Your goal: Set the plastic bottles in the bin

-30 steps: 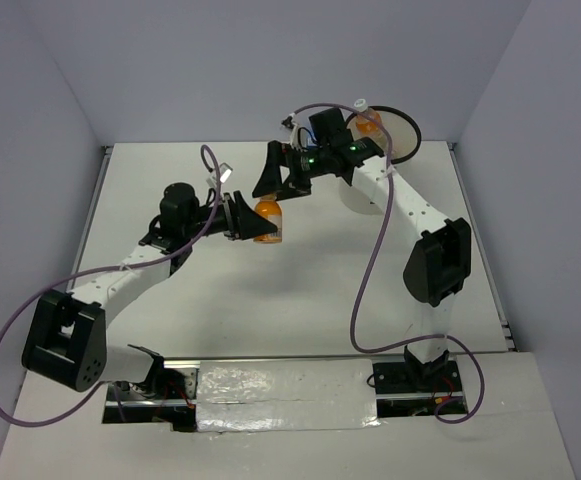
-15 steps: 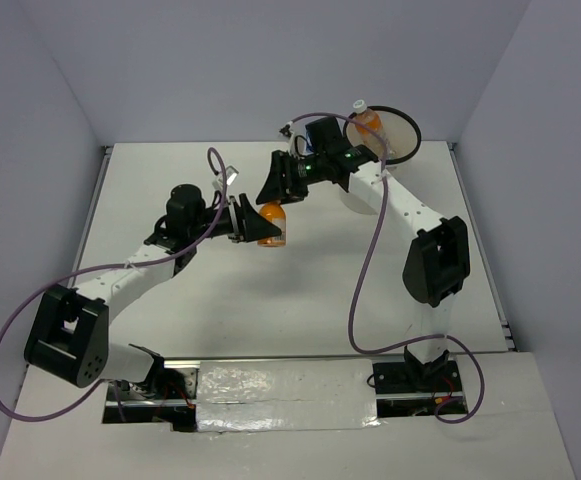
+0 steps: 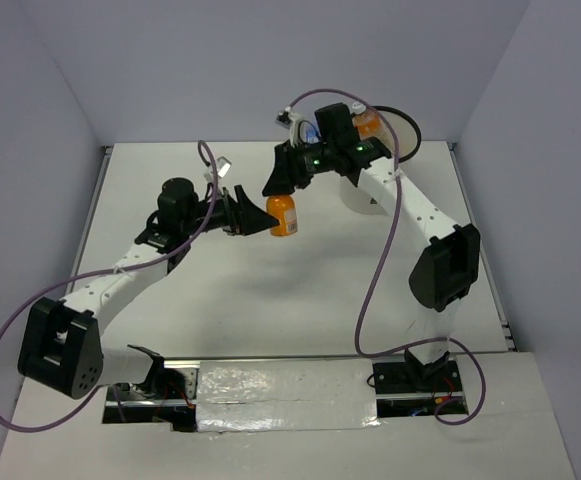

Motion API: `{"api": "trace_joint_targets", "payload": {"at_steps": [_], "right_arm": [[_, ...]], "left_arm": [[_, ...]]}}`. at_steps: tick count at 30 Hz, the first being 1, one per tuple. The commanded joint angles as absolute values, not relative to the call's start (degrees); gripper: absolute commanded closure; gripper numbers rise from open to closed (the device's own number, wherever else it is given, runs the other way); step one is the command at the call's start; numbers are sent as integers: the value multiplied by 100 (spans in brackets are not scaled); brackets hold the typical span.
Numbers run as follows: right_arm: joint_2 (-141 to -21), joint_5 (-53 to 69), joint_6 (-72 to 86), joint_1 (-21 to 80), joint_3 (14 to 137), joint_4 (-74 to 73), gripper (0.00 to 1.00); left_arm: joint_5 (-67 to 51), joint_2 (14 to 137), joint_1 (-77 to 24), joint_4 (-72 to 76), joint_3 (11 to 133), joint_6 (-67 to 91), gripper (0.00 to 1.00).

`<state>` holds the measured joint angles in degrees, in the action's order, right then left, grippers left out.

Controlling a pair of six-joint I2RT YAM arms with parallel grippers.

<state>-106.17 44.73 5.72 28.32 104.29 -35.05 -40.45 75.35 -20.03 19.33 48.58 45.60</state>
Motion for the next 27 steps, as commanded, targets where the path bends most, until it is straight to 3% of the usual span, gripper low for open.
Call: {"api": "trace_joint_targets", "payload": {"at_steps": [1,7,14,20,27], "right_arm": [[-9993,4422,-746,2523,11108,-3384,100],[-9853,3605,-1247,1847,12005,-2910,100],[-9826,1981,-1889,1064,12235,-2410,96],[-10027,968,-2574,607,11690,-1478,83],[-10775,544,-2839,369,12032,-1362,70]], "left_arm": [[-3911,7050,-1811,1654,5264,4167,0],[-3437,6443,-1267,609,5274,3692,1],[-3296,5750,-739,62,4686,3559,1],[-3261,5344,-501,27,4298,3604,1],[-3208,5344,-387,-281,4403,3480,1]]}}
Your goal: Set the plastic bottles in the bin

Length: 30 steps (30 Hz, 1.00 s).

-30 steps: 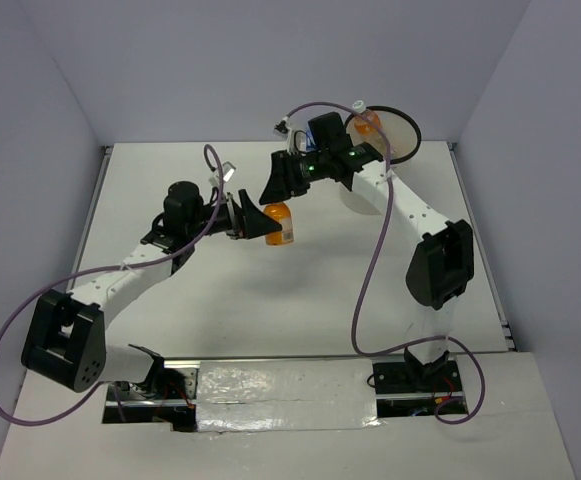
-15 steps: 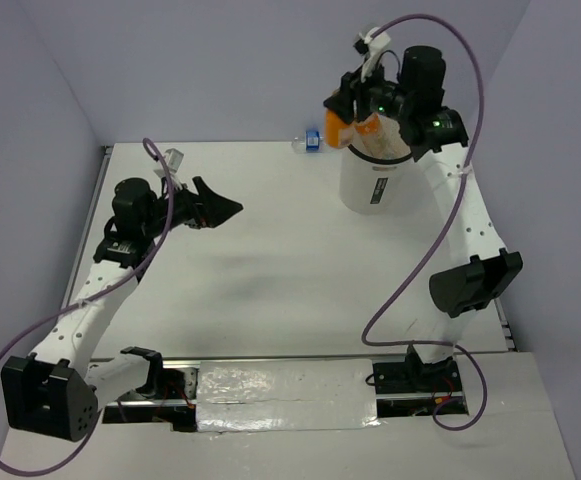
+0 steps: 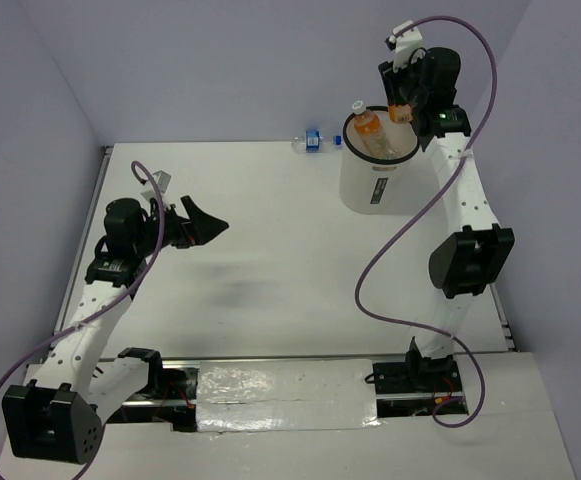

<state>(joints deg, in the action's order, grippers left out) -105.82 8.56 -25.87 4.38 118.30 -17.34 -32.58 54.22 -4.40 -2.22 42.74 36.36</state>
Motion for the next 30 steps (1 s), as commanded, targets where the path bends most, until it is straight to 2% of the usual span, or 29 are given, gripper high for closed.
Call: {"api": "trace_joint_targets", "payload": {"at_steps": [1,5,9,10,11,12,14,19,23,27,30], "right_arm": [[-10854,562,-2865,369,11997,-1354,69],[-11004,685,-2804,325,11830,-1380,59],[-11118,826,-2646,264,11681,-1406,43],[-11153,870,-2646,272,11663,-1432,38],[-11162,896,-2654,272,11646,-1450,26],[-11162,905,-2637,264,11646,-1450,18],[-11153,914,-2619,255,11680,-1441,8],[-10995,1142,-2549,237,11987,-1564,0],[-10802,1922,-2803,237,12304,-1968,0],[-10495,3555,-3662,412,12384,-2530,0],[-10511,3483,-4749,1026,12480,-3381,0]], "left_arm": [[-3199,5318,-378,-281,4386,3472,1],[-3182,5274,-369,-264,4333,3516,1],[-3164,5247,-352,-307,4307,3524,0],[-3173,5247,-352,-316,4315,3524,1],[-3147,5256,-334,-325,4324,3516,0],[-3146,5265,-334,-325,4342,3516,1],[-3138,5282,-316,-334,4368,3524,1],[-3085,5326,-299,-220,4368,3612,1],[-3076,5388,-290,-167,4386,3656,1],[-3015,5458,-273,-123,4430,3744,1],[-2980,5528,-255,-44,4421,3884,1]]}}
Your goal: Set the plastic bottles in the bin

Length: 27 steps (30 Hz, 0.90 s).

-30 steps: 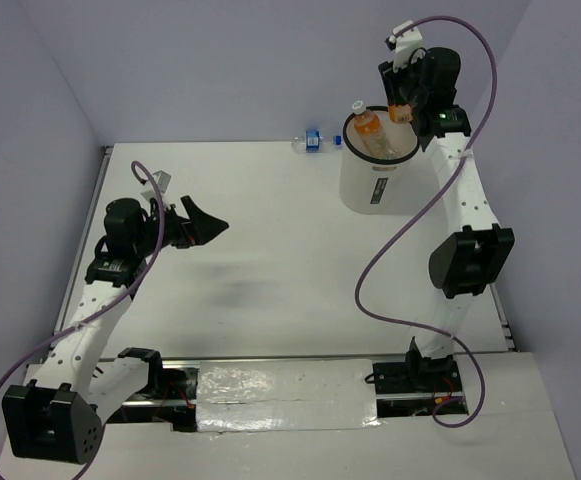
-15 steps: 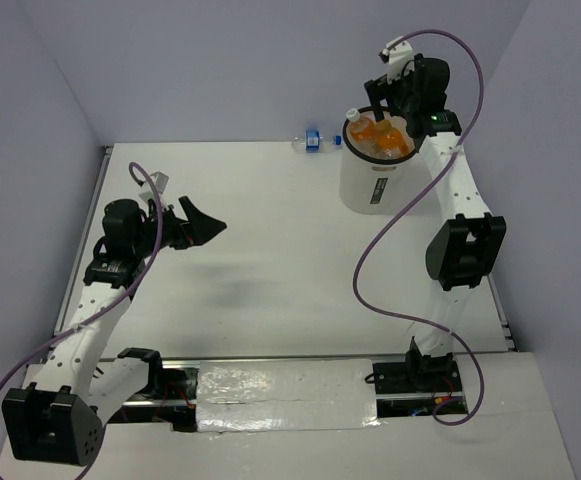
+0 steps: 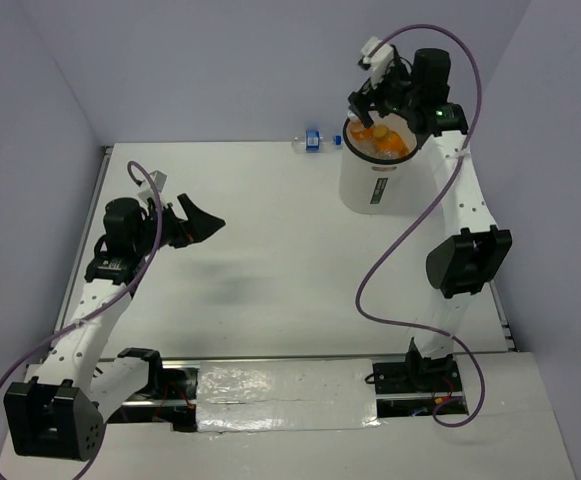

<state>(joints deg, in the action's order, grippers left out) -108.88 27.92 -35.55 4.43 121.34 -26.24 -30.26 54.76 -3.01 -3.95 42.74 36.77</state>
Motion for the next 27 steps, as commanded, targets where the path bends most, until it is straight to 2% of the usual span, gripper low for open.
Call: {"api": "trace_joint_targets", "payload": {"at_steps": [1,3,5,6,10,13,19,27], "right_arm": [[-10538,3272,-5007,1237,12489,-3784,0],[-10573,2675,-5351,1868,12201,-3797,0],[-10861,1533,-5457,2248,12058,-3568,0],[-11055,903,-5536,2555,12180,-3699,0],[-12267,-206,-5598,2952,13531,-4122,0],[-12979,-1016,-5966,3076,13466,-3588,0],[-14043,-1643,-6574,3015,13587,-2637,0],[-15090,-1705,-7452,2857,13868,-1381,0]], "left_arm": [[-2953,5554,-246,-53,4421,3920,1],[-2936,5633,-229,-53,4447,3981,0],[-2892,5669,-211,-53,4473,4008,1],[-2874,5678,-202,-122,4508,3982,1],[-2778,5573,-141,-386,4544,3859,1],[-2734,5406,-88,-597,4509,3788,1],[-2698,5107,-44,-703,4219,3911,1],[-2646,4983,-35,-773,4043,4122,1]]}}
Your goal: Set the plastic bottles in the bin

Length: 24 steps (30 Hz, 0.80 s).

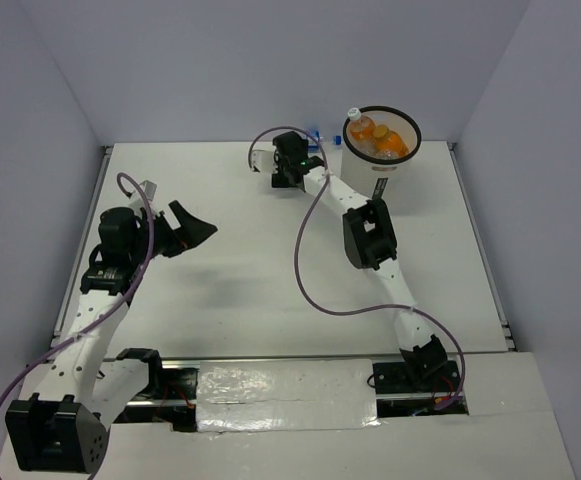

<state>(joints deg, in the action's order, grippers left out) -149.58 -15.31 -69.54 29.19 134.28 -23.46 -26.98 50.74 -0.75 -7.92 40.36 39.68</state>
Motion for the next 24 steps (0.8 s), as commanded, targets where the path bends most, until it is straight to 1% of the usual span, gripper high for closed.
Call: {"api": "trace_joint_targets", "payload": {"at_steps": [1,12,24], "right_arm": [[-15195,-1705,-7514,2830,14043,-1328,0],[-15960,-1389,-7945,2426,14256,-379,0],[-16558,-652,-8253,2013,14520,448,4]], "left_arm": [[-2619,4975,-35,-800,4052,4122,1],[-2461,4913,-35,-1081,4104,4236,1],[-2286,5080,-35,-1292,4412,4421,1]]}}
